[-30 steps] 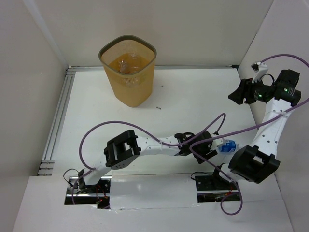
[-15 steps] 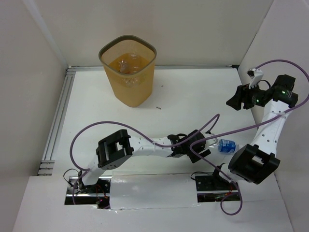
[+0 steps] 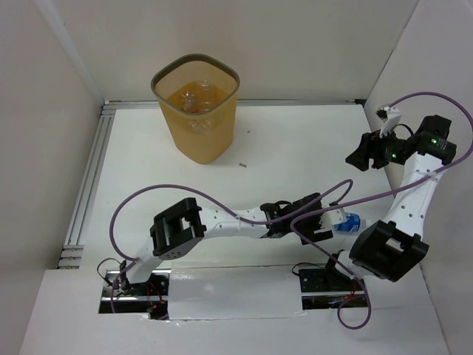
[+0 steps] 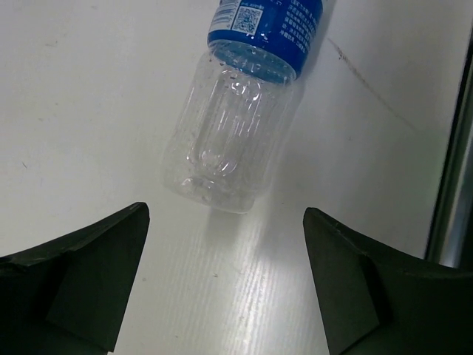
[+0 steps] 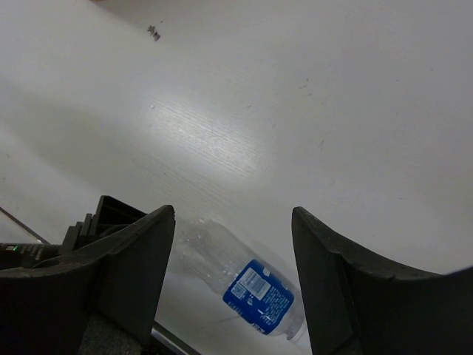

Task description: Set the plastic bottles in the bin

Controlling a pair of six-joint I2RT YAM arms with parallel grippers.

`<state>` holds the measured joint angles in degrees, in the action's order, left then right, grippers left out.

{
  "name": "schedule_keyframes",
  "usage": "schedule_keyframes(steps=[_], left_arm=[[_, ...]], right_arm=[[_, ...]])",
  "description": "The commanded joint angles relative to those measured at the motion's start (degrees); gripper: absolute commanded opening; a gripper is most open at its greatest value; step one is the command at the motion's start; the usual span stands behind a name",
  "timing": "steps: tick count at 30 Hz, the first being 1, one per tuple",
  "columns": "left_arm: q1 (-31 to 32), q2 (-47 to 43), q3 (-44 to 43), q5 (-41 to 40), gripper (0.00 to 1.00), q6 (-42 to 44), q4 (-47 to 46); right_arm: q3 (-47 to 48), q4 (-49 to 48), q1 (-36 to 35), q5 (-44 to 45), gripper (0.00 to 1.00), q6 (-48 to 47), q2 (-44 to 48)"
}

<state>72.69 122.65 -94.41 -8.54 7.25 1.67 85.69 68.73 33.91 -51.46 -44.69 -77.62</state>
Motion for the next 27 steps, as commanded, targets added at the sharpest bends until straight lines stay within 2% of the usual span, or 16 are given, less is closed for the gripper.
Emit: schedule_keyframes(steps=[1, 12, 18, 21, 24, 26, 27], left_arm=[[0.3, 1.9, -2.3, 1.2, 0.99, 7.2, -5.4], [-1.5, 8.8, -7.7, 5.6, 0.99, 9.3, -9.0], [-1.5, 12.1, -11.1, 6.2, 0.98, 9.3, -7.0], [-1.5, 12.1, -11.1, 7.6, 0.91, 7.9, -7.0], [-1.5, 12.1, -11.1, 8.9, 0.71, 5.4, -5.7], [-1.5, 12.1, -10.0, 8.9, 0.51, 4.1, -5.7], [-1.5, 11.4, -8.5, 8.9, 0.46, 2.8, -5.7]], right_arm=[[1.3, 2.6, 0.4, -0.6, 0.72, -0.9, -0.1], [1.2, 2.6, 0.9, -0.6, 0.72, -0.4, -1.1], [0.0, 2.1, 0.9, -1.2, 0.72, 0.1, -1.1], [-0.5, 2.1, 0.9, -1.2, 0.72, 0.1, -1.1], [-0.5, 2.1, 0.9, -1.8, 0.72, 0.1, -1.1], [-0.5, 2.1, 0.9, -2.3, 0.72, 0.1, -1.1], [-0.5, 2.1, 1.4, -2.9, 0.72, -0.4, -1.1]])
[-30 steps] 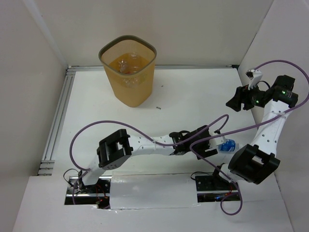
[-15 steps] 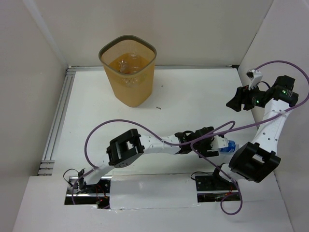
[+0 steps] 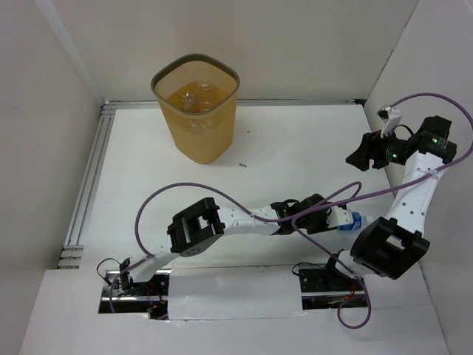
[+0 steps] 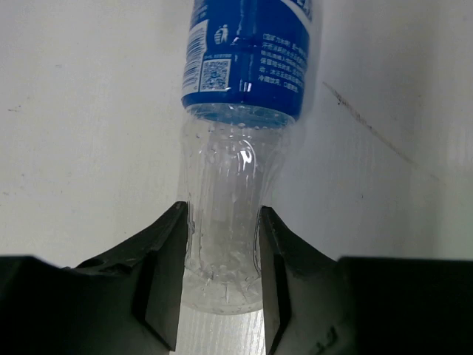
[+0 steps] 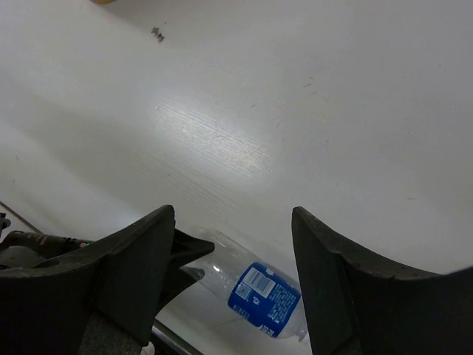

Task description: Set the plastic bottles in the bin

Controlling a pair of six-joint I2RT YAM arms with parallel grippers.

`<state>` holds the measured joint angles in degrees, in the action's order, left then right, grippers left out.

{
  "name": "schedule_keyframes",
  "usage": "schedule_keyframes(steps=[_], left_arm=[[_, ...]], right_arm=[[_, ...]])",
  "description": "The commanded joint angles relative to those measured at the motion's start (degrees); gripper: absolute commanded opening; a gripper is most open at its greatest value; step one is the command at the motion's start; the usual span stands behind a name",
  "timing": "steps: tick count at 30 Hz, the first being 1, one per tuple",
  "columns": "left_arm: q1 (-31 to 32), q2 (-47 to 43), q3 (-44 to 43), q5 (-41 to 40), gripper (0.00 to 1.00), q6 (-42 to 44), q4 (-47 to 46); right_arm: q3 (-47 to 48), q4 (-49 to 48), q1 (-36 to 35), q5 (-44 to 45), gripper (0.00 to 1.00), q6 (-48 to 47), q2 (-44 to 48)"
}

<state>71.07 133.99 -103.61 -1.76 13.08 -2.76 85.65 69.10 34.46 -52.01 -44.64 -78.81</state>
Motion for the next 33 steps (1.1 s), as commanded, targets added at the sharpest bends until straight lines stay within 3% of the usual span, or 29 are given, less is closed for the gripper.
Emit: schedule_keyframes(steps=[1, 9, 14, 23, 29, 33], left_arm=[[0.1, 0.0, 1.4, 2.1, 0.39, -3.8, -1.3], [0.1, -8.6, 14.6, -1.4, 0.21, -10.3, -1.3], [-0.4, -18.1, 28.8, -6.1, 0.17, -16.8, -1.9], [-0.4, -31.6, 42.9, -12.0, 0.15, -24.5, -0.1], [-0.4, -33.4, 45.0, -11.3, 0.17, -25.1, 3.1], [-0.4, -28.3, 42.4, -7.5, 0.38, -26.7, 5.4]], right_arm=[[-1.0, 1.7, 0.9, -3.0, 0.72, -0.4, 0.1], [0.0, 3.9, 0.9, -6.1, 0.72, -1.6, 1.1], [0.6, 4.5, 0.9, -7.2, 0.72, -1.6, 2.3], [1.1, 5.5, 0.9, -8.3, 0.72, -1.6, 4.1], [0.5, 5.5, 0.9, -8.8, 0.72, -1.6, 5.1], [0.5, 5.5, 0.9, -8.8, 0.72, -1.6, 5.2]])
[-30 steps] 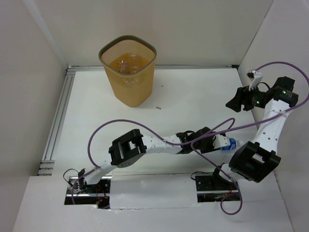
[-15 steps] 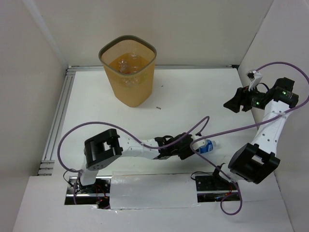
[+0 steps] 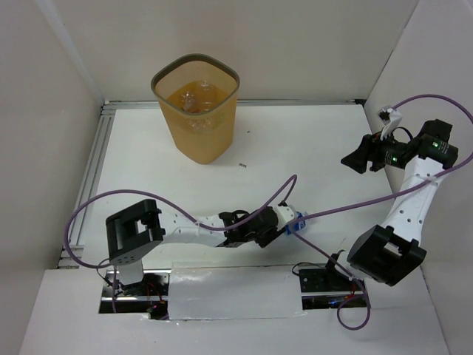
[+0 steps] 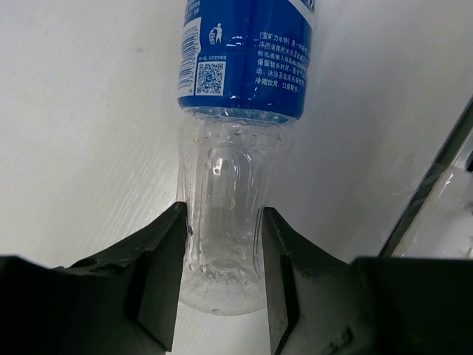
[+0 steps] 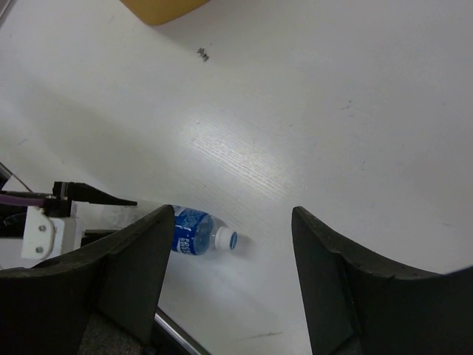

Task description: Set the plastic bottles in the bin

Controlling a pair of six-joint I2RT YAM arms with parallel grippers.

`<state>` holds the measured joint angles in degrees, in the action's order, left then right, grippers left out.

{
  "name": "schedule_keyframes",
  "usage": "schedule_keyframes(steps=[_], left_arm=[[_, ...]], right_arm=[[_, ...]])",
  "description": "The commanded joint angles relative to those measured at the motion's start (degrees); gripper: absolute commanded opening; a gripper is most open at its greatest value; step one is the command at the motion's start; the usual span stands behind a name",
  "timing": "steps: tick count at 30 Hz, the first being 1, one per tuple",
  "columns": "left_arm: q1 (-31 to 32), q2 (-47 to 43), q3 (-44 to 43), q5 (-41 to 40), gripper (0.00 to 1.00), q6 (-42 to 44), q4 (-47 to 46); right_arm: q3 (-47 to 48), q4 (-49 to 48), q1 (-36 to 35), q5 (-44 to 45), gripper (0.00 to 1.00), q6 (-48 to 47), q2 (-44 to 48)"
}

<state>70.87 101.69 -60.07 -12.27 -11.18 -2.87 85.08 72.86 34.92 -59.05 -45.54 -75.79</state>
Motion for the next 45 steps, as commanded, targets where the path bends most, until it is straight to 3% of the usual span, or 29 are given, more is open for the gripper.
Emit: schedule_keyframes(steps=[1, 6, 12, 13, 16, 17, 27, 31, 32, 34, 36, 39, 41, 45], left_arm=[[0.3, 6.7, -1.8, 3.8, 0.43, -2.4, 6.2], [0.9, 10.5, -2.5, 3.8, 0.59, -4.3, 6.9], [0.9, 9.8, -2.5, 3.8, 0.62, -4.8, 5.6], [0.9, 9.1, -2.5, 3.8, 0.73, -4.3, 5.6], [0.9, 8.6, -2.5, 3.8, 0.73, -4.3, 5.6], [0.9, 8.6, -2.5, 3.8, 0.79, -3.7, 5.6], [1.5, 10.9, -3.6, 1.0, 0.79, -4.3, 7.3], [1.5, 9.7, -3.6, -1.3, 0.64, -5.5, 7.3], [1.5, 8.4, -2.9, -2.5, 0.5, -6.0, 7.3], [1.5, 6.9, -2.9, -4.0, 0.34, -6.7, 8.0], [1.5, 4.3, -2.3, -6.7, 0.25, -7.3, 8.9], [0.6, 1.6, -2.3, -8.0, 0.21, -9.0, 11.0], [-1.2, -1.4, -1.8, -8.6, 0.06, -10.5, 12.0], [-5.7, -6.6, -0.7, -7.4, 0.01, -14.7, 14.7]], right_arm=[[1.1, 1.8, 0.4, -1.8, 0.72, -0.7, 2.1], [1.6, 1.8, 0.4, -1.3, 0.73, -0.7, 2.1], [1.6, 1.8, 0.4, -1.2, 0.73, -1.2, 1.6], [1.6, 1.8, 0.4, -1.2, 0.73, -1.2, 1.0], [1.6, 1.8, 0.4, -1.8, 0.73, -1.2, 0.5], [1.6, 1.8, 0.4, -1.8, 0.73, -1.2, 0.5], [1.6, 1.8, 0.4, -1.8, 0.73, -1.2, 0.5], [1.1, 1.8, 0.4, -1.8, 0.73, -1.2, 0.5], [1.1, 1.8, 0.4, -1.8, 0.73, -1.2, 1.0], [1.1, 1.8, 0.4, -1.8, 0.71, -1.7, 1.0], [1.1, 1.8, 0.4, -2.3, 0.67, -1.7, 1.0], [1.1, 1.8, 0.4, -3.0, 0.49, -1.7, 2.0], [1.1, 1.8, 0.4, -3.5, 0.37, -1.7, 2.6], [1.1, 1.8, 0.4, -3.5, 0.33, -1.7, 3.8]])
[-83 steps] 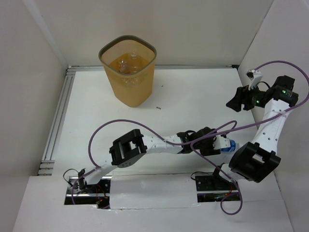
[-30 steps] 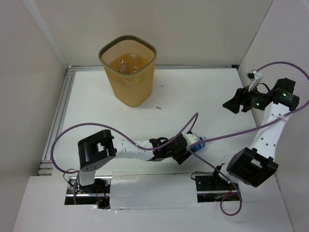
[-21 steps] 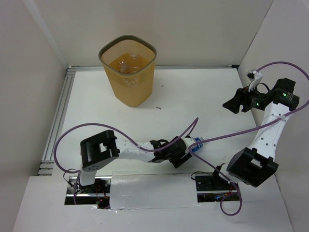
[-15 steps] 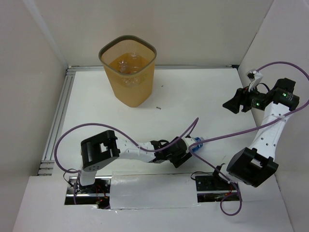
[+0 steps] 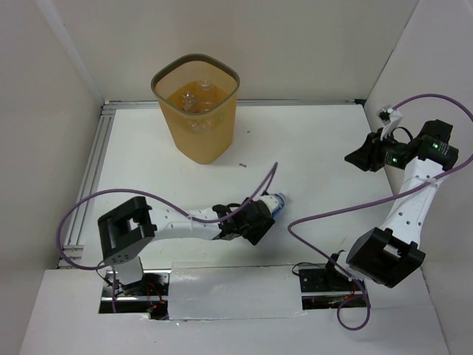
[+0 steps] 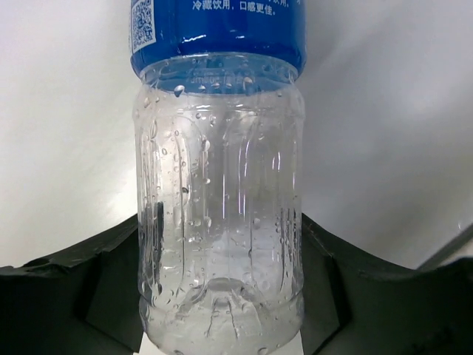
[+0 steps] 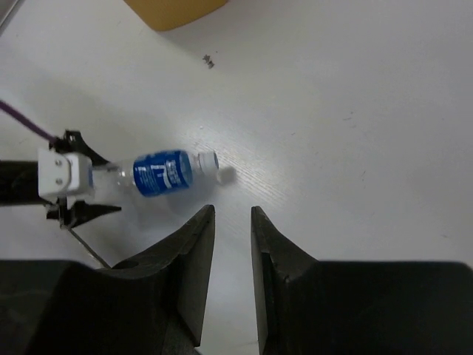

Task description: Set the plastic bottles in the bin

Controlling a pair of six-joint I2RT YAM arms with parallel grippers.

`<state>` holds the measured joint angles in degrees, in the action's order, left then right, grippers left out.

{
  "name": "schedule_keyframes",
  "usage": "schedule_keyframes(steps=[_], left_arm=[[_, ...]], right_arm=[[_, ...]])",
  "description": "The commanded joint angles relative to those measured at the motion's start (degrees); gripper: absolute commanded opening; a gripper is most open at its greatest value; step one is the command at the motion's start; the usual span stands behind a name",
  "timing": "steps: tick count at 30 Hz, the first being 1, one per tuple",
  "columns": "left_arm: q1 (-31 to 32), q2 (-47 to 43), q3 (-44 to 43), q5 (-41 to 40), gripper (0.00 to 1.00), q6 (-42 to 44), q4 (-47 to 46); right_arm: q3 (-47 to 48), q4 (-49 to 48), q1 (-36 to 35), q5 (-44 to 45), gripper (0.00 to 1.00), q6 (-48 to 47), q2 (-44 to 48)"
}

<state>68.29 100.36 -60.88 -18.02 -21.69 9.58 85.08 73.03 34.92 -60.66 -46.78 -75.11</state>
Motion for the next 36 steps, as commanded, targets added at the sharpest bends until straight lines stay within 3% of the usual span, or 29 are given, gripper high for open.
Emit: schedule_keyframes(steps=[1, 7, 13, 21, 27, 29, 33, 34, 36], left_arm=[[-3.8, -6.3, 0.2, -1.1, 0.0, -4.2, 2.8], [-4.9, -12.5, -8.1, -3.5, 0.0, -2.7, 8.6], [-10.2, -15.2, -21.2, -4.2, 0.0, 0.3, 10.6], [-30.1, -18.7, -29.0, 1.8, 0.01, -6.9, 4.0], [-39.6, -15.3, -35.5, 6.9, 0.04, -10.0, 1.2], [-40.8, -12.1, -38.2, 6.9, 0.08, -10.0, 3.1], [-41.9, -7.9, -44.3, 4.1, 0.25, -8.8, 8.1], [-41.9, -5.7, -45.0, 3.6, 0.35, -8.1, 8.8], [-42.5, -5.1, -45.0, 3.1, 0.42, -8.1, 9.4]], right_arm=[[1.1, 1.6, 0.4, -1.9, 0.33, -0.5, 3.1], [0.0, 1.6, 0.4, -1.9, 0.37, -1.6, 4.7], [-2.3, 1.6, 0.4, -2.4, 0.39, -3.2, 6.4], [-6.7, 0.2, -2.0, 0.9, 0.46, -4.9, 9.2], [-10.7, -4.3, -4.9, 4.1, 0.5, -3.7, 12.6], [-11.4, -4.3, -4.9, 4.2, 0.52, -3.7, 13.2], [-12.0, -3.8, -4.9, 4.7, 0.55, -3.7, 13.2], [-12.0, -3.8, -4.9, 4.7, 0.56, -3.7, 13.2], [-12.0, -3.8, -4.9, 4.7, 0.57, -3.7, 12.7]])
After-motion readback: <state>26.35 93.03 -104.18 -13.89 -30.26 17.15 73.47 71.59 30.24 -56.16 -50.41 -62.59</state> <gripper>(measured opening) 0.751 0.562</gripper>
